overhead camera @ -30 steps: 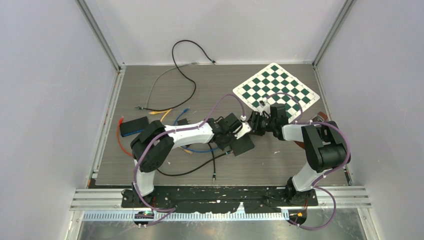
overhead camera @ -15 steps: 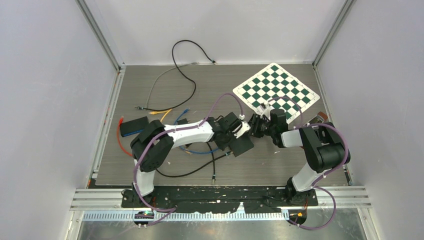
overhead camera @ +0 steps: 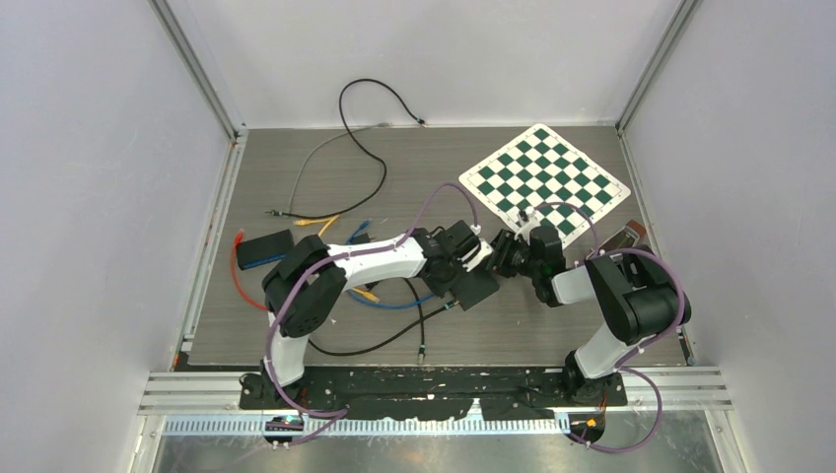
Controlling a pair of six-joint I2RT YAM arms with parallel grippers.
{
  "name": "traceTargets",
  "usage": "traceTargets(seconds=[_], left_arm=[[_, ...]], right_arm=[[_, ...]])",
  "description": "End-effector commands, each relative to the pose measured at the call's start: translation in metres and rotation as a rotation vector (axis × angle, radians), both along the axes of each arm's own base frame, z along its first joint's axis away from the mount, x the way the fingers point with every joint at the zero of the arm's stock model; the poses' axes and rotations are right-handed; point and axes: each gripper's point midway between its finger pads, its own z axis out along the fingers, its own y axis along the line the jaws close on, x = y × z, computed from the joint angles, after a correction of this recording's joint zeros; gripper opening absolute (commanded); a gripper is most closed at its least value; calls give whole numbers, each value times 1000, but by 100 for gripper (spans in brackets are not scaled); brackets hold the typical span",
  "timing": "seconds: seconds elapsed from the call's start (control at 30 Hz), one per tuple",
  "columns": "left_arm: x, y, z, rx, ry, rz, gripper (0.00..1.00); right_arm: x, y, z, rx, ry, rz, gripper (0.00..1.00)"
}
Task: Insert the plug into the switch port
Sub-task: Insert the connector into the switch port.
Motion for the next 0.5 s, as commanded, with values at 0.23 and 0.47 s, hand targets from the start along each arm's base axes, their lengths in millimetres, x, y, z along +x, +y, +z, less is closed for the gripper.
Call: traceTargets(seconds=[0.23,0.47], left_arm=[[9,-41,43,-332,-149,-90,35],[-1,-10,34,-275,-177,-104,43]], right_arm=[[7,-20,11,31,191,56,56],[29,-26,30,12,124,72,59]])
